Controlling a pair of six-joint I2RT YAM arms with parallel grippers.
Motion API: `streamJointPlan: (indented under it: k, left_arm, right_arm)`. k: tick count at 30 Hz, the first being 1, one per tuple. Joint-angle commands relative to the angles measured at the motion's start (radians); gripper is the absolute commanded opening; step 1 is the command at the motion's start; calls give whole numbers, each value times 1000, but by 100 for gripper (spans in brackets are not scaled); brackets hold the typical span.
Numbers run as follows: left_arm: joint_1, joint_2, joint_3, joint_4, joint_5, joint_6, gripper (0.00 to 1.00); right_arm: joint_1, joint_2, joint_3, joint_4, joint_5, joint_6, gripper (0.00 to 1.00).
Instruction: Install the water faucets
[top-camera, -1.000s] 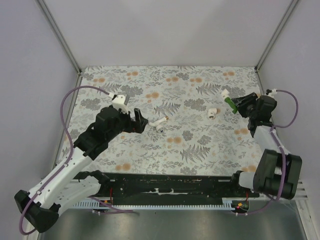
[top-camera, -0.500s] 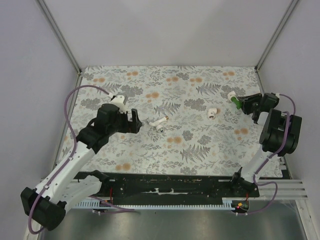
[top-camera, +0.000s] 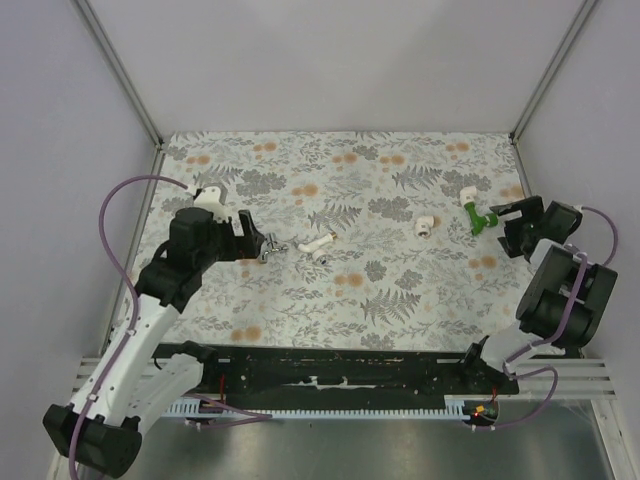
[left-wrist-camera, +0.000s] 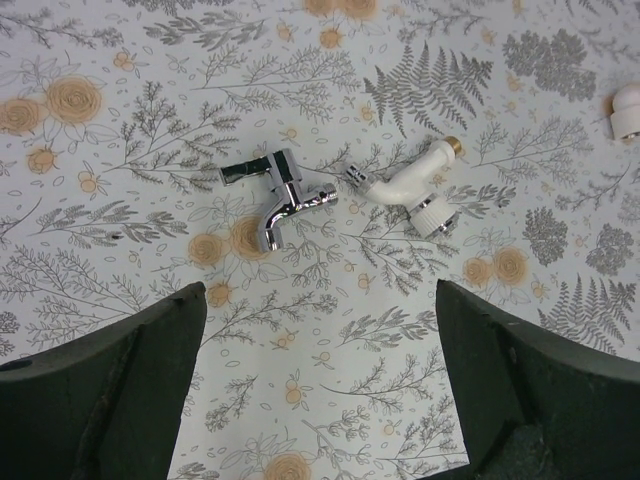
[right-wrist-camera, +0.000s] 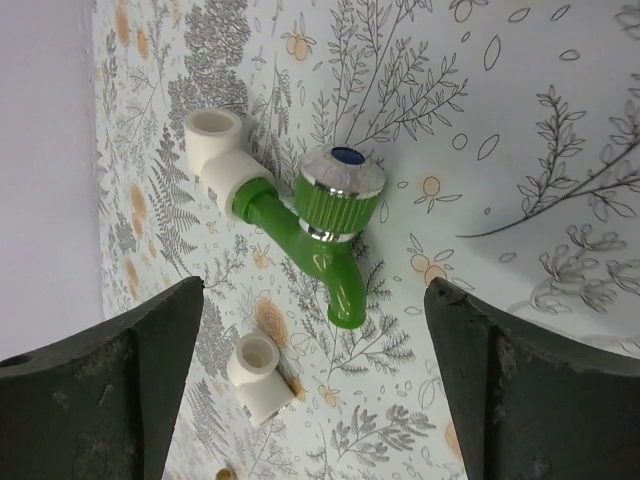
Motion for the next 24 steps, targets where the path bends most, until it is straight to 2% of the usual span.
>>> streamJointPlan:
  k: [1,5,7,9,11,15,18,20,24]
  left_arm:
    - [23,-77,-2,77,20,-17,100]
    - [36,-217,-74,171,-42,-37,100]
    - [38,-292,-102,217,-26,25,100]
    - [38,-365,-114,225,-80,38,100]
    - [38,-415,-111,208,-117,44,100]
    - [36,-496,-64,125,-166,73,100]
    - [38,-559,-33,82,-250,86,100]
    - [36,-596,-21,70,-298,90,100]
    - [36,-639,4,59,-365,95,100]
  right_arm:
    - [-10,-207,-1,-186,81,-141,98]
    - [-10,-425,16,-370,95,-227,98]
    - [-8,-535,24,-437,103,-249,98]
    - [1,-643,31,-474,125,-246,98]
    - [30,-656,111,-583,129,-252,98]
    - [125,-682,318,-797,289,-288,98]
    - [194,-743,427,-891,444,-342,98]
    - [286,-786,467,-907,582,-374,98]
    - [361,-921,463,-904,650,-472,98]
